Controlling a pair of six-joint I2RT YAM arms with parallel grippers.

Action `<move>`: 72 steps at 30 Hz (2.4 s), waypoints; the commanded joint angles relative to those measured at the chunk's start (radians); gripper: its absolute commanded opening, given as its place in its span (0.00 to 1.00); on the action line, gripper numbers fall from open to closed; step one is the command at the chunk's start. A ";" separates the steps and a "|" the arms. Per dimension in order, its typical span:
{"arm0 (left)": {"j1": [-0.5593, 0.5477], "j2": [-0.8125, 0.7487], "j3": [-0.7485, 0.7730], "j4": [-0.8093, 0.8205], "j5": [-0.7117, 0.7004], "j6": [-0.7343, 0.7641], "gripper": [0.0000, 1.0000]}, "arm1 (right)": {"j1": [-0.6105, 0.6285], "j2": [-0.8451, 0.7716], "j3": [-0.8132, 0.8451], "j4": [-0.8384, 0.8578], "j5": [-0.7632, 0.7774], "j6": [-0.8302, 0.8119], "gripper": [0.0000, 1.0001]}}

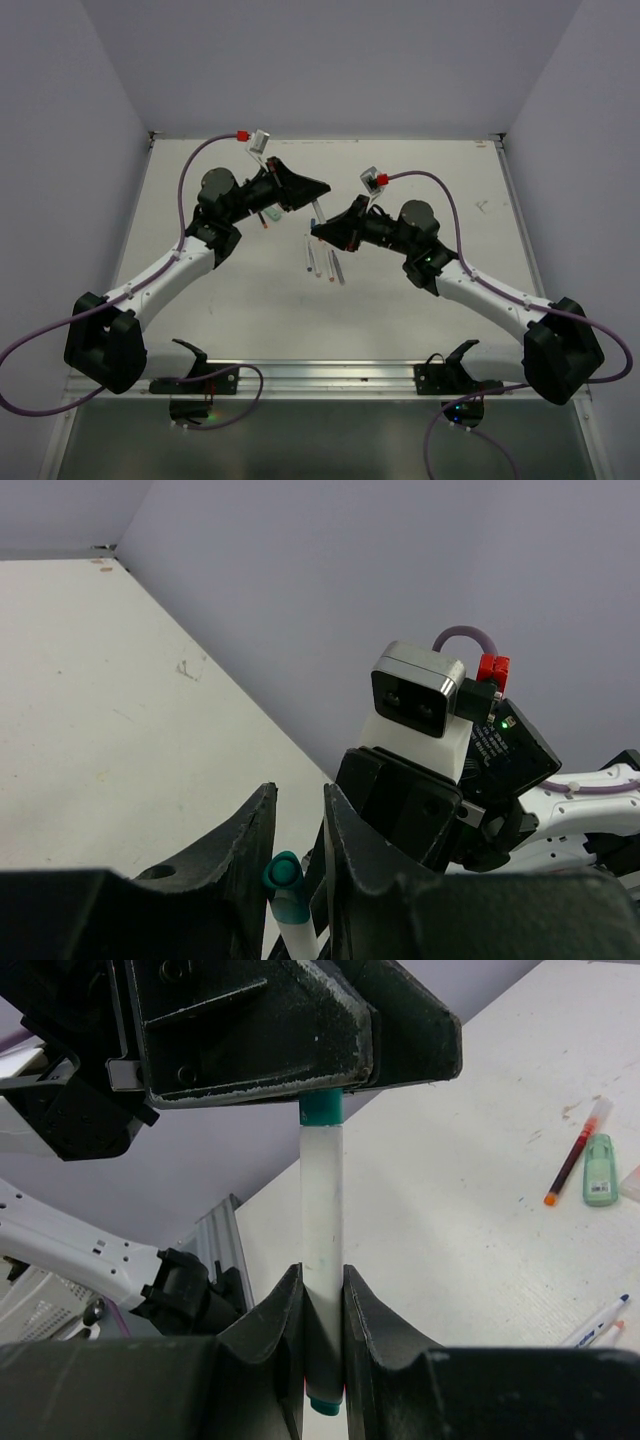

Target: Open the pen caps

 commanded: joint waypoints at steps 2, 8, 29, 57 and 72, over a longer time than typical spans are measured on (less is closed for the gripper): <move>0.000 -0.022 0.020 0.052 0.036 -0.009 0.29 | -0.019 0.017 -0.015 0.029 -0.029 0.033 0.00; 0.000 -0.017 0.023 0.052 0.062 0.004 0.32 | -0.027 0.017 -0.012 0.036 -0.041 0.041 0.00; -0.058 -0.034 0.110 -0.218 -0.187 0.158 0.00 | -0.024 -0.083 0.075 -0.276 0.132 -0.191 0.59; -0.171 -0.024 0.173 -0.388 -0.492 0.207 0.00 | 0.172 0.004 0.229 -0.441 0.568 -0.504 0.23; -0.164 -0.030 0.231 -0.321 -0.704 0.196 0.00 | 0.172 -0.057 0.013 -0.450 0.561 -0.482 0.00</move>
